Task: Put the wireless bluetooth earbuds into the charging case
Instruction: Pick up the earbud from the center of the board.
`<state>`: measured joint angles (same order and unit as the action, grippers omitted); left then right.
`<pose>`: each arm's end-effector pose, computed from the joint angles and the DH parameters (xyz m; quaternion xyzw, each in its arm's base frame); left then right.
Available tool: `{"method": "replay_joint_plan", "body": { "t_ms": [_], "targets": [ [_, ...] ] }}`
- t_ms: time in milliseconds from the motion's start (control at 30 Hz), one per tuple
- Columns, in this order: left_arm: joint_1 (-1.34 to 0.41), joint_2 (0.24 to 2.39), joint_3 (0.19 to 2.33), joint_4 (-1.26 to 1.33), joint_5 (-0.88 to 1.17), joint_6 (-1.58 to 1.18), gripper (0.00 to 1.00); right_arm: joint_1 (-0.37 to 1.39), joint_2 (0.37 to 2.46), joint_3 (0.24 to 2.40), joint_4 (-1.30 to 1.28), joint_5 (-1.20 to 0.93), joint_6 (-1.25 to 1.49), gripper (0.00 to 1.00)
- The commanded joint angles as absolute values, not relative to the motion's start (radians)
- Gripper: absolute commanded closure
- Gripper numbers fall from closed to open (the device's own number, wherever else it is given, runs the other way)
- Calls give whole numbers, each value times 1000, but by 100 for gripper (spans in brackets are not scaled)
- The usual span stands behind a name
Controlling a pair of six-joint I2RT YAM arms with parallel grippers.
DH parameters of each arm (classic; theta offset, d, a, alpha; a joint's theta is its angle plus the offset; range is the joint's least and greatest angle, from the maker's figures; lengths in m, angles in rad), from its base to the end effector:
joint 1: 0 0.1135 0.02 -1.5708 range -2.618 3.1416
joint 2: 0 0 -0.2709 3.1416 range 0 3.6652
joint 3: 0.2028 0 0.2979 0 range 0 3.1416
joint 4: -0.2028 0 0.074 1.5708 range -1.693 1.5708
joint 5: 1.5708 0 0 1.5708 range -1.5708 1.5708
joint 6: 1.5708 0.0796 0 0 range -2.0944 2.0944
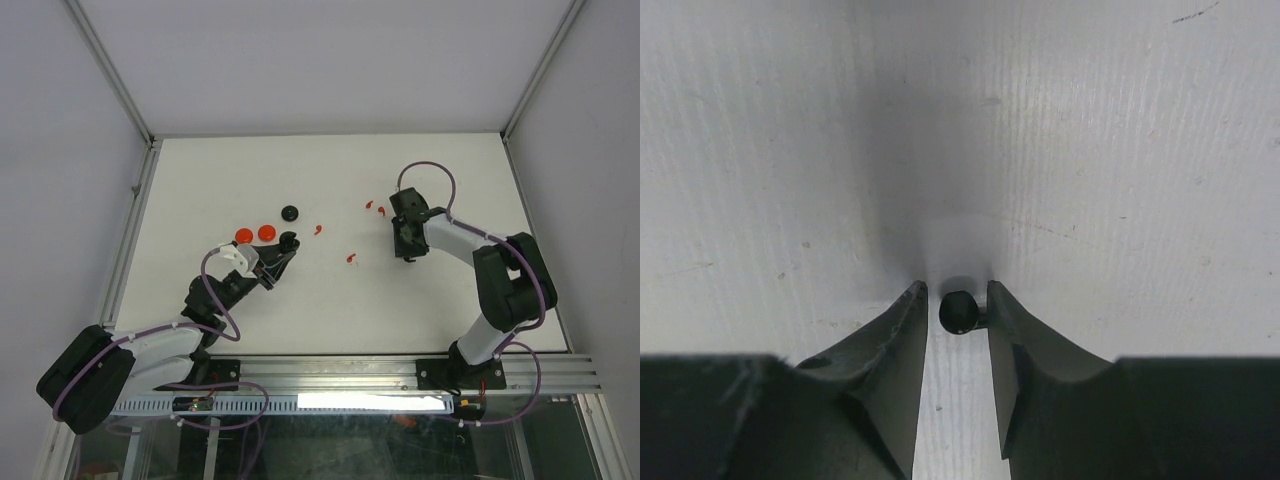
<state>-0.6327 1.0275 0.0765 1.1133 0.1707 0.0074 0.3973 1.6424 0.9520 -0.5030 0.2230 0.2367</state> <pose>0.1926 -0.1580 0.1674 0.2646 0.5919 -0.2861 0.7055 0.3373 0.1225 0.1032 -0.0575 0.9747 -0.0457 0.2112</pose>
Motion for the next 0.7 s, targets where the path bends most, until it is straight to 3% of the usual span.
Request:
{"method": "replay_joint_plan", "body": {
  "t_ms": [0,667],
  "targets": [
    [-620,1019,83,1147,203,-10,100,394,1657,984,-504,262,238,68],
    [-620,1012,85,1141,212,-12,100,362,1616,958,-583,112,290,59]
  ]
}}
